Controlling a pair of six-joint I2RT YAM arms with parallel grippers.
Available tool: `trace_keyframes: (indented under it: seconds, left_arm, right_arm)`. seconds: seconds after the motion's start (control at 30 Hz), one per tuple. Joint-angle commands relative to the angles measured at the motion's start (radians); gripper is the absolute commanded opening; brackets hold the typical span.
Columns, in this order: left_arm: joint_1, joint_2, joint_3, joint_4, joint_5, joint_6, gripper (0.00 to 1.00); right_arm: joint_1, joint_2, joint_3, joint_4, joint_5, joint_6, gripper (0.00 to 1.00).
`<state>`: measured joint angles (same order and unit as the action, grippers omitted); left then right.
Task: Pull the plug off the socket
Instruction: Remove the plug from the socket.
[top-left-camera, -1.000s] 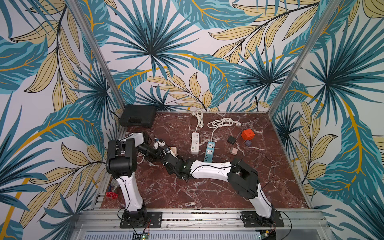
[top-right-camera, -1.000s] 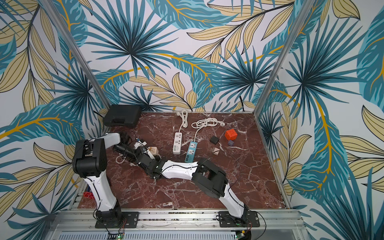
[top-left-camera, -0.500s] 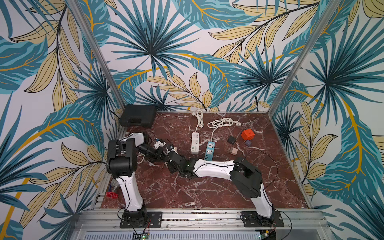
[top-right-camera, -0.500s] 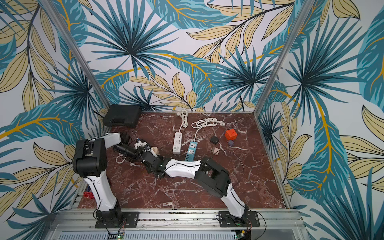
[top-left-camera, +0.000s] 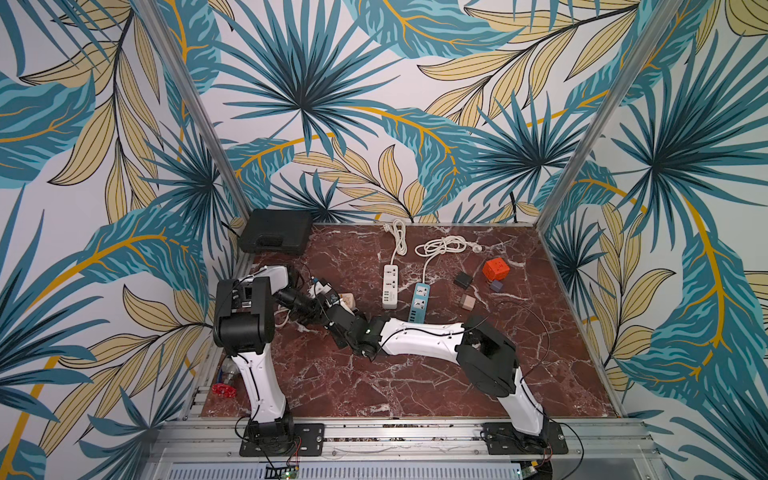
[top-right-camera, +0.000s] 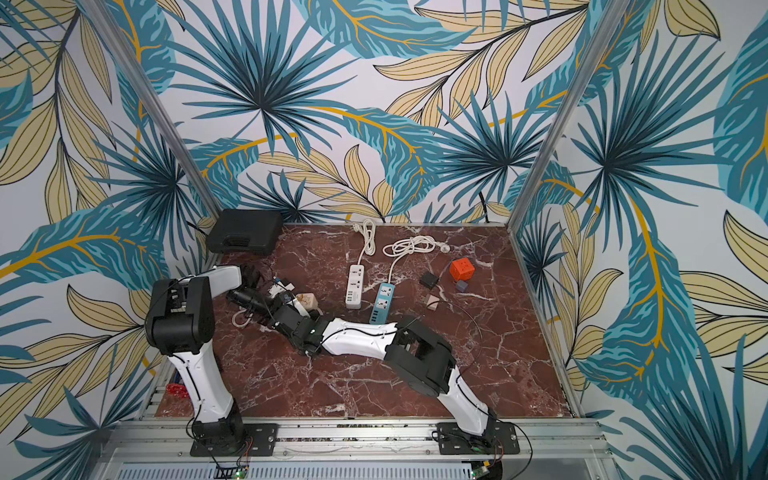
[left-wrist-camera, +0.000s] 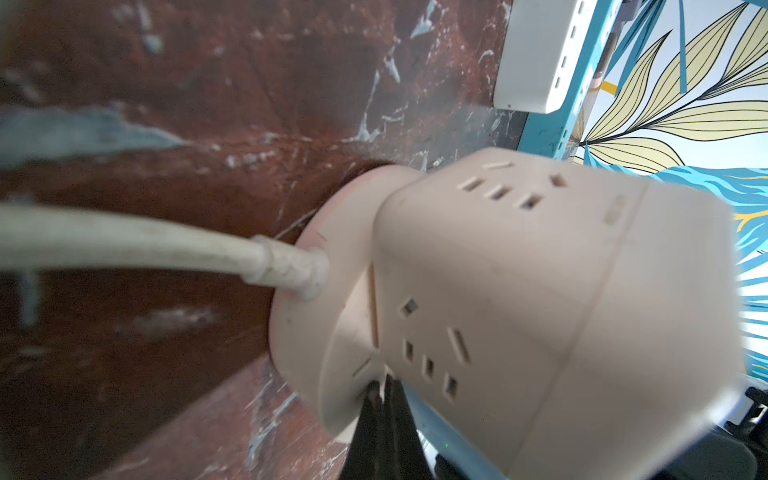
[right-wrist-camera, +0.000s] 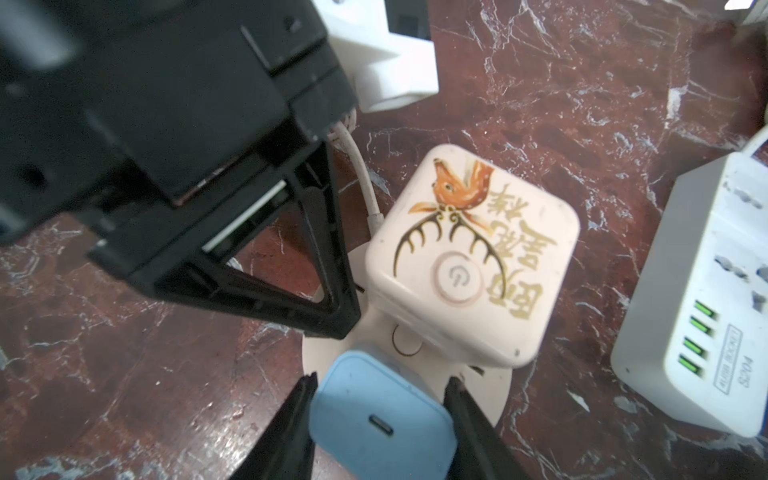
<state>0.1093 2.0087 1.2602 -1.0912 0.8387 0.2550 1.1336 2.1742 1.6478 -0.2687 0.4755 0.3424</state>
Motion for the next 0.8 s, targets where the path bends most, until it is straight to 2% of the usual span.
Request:
trace_keyframes:
  seconds: [0.0,0.13,0.3,0.43,0.6,0.77]
  left_arm:
    - [0.001,0.051,-0.038,0.102,-0.17,0.001,0.0]
    - [0.003,0.051,-0.039,0.102,-0.17,0.001,0.0]
    - [0.003,0.05,-0.039,0.105,-0.171,0.0,0.0]
    - [0.003,0.048,-0.041,0.108,-0.171,-0.002,0.0]
    - [0.003,0.046,-0.043,0.109,-0.17,-0.003,0.0]
    - [0.003,0.047,-0.042,0.109,-0.168,-0.003,0.0]
  right_arm:
    - [0.014,-0.017,0.047,0.061,0.052,-0.03,0.01]
    - [0.007,-0.039,0.024,0.089,0.027,-0.019,0.01]
    - [-0.04,-0.117,-0.081,0.195,-0.082,0.094,0.01]
    - [-0.054,-0.154,-0.123,0.237,-0.116,0.138,0.01]
    - [-0.051,-0.147,-0.104,0.215,-0.123,0.131,0.01]
    - [-0.02,-0.103,-0.032,0.135,-0.049,0.057,0.0]
